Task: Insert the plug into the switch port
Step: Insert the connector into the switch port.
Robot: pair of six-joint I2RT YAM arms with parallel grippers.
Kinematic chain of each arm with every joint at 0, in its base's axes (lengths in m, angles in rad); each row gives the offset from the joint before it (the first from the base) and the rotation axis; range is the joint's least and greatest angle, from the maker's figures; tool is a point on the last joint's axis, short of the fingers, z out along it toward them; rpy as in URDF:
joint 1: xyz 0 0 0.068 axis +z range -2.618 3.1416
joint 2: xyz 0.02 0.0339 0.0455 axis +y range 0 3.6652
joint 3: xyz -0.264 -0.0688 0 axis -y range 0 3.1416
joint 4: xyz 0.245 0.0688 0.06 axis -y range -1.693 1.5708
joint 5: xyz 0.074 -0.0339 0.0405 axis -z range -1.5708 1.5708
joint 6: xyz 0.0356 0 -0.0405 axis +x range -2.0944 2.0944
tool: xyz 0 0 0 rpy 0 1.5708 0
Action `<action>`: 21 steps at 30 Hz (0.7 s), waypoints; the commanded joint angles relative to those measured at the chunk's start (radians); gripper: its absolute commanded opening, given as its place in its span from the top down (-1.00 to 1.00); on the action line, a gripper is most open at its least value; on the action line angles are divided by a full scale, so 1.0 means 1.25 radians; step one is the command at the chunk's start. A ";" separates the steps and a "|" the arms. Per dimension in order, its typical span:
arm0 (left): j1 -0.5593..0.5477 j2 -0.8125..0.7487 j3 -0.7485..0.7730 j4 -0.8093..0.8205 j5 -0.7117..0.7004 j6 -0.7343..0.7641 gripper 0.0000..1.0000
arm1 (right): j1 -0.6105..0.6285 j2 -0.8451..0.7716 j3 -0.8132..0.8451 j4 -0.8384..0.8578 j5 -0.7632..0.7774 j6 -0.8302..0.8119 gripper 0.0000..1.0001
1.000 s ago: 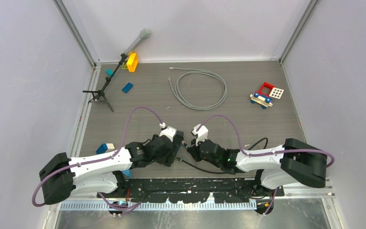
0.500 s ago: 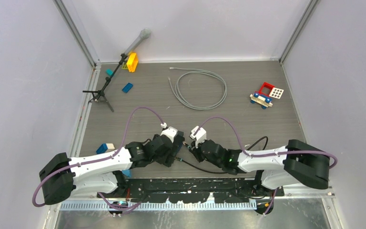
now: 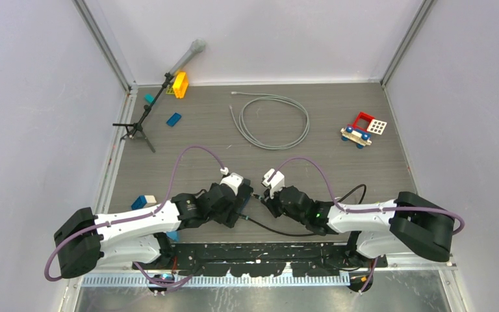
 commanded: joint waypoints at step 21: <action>-0.061 0.034 -0.001 0.062 0.116 0.053 1.00 | -0.022 0.094 0.047 0.204 0.046 0.005 0.99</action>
